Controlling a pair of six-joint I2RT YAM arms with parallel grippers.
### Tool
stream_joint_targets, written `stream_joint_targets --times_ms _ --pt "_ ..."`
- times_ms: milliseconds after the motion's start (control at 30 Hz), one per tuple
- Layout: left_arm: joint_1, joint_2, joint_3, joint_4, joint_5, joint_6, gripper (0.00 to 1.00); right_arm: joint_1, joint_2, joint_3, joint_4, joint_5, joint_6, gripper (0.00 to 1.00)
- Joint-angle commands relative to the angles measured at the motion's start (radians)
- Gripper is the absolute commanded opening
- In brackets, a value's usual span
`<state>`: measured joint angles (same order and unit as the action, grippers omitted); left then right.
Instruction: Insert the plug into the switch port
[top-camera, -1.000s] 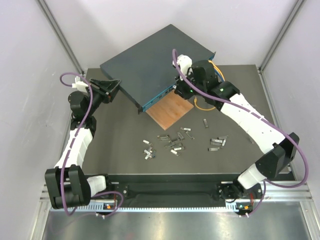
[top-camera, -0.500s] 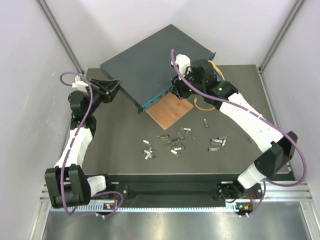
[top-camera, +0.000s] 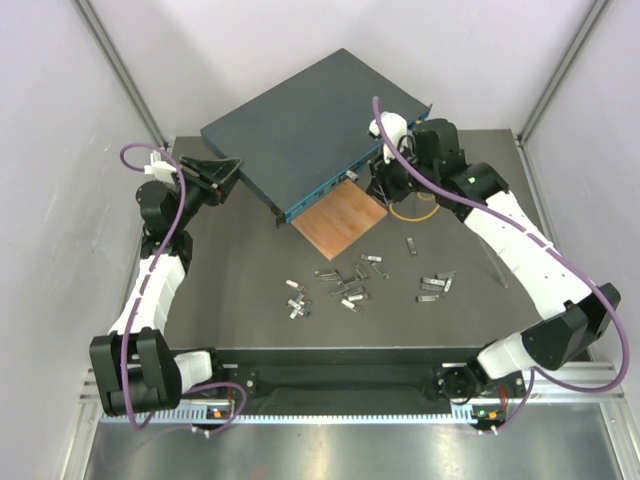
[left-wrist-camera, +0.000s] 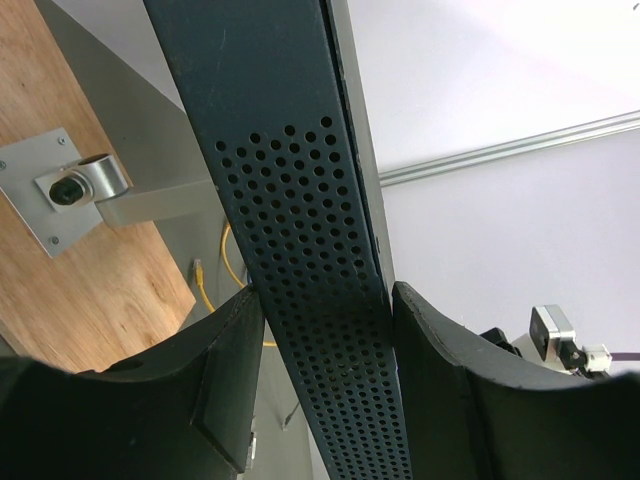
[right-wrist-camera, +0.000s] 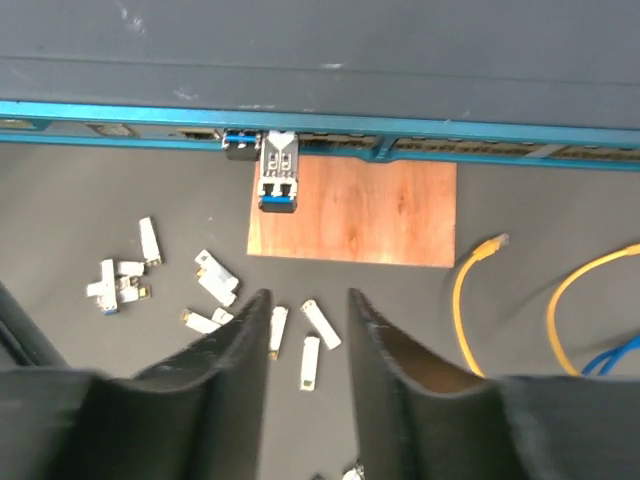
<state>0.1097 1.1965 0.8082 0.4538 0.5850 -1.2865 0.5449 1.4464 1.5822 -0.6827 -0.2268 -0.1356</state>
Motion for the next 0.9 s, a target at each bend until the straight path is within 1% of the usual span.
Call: stream_joint_targets --times_ms 0,33,200,733,867 --pt "-0.045 0.040 0.052 0.059 0.056 0.064 0.00 -0.008 0.015 0.053 0.002 -0.034 0.017 0.32" --pt "-0.047 0.038 0.054 0.057 0.055 0.067 0.00 -0.007 0.034 0.064 0.000 -0.049 0.021 0.28" --pt "-0.048 0.040 0.055 0.057 0.053 0.065 0.00 -0.007 0.077 0.119 0.015 -0.062 0.050 0.24" --pt "-0.045 0.037 0.048 0.057 0.052 0.065 0.00 -0.005 0.189 0.240 0.067 -0.065 0.071 0.24" --pt "-0.047 0.035 0.046 0.057 0.053 0.065 0.00 -0.002 0.198 0.246 0.086 -0.075 0.086 0.24"
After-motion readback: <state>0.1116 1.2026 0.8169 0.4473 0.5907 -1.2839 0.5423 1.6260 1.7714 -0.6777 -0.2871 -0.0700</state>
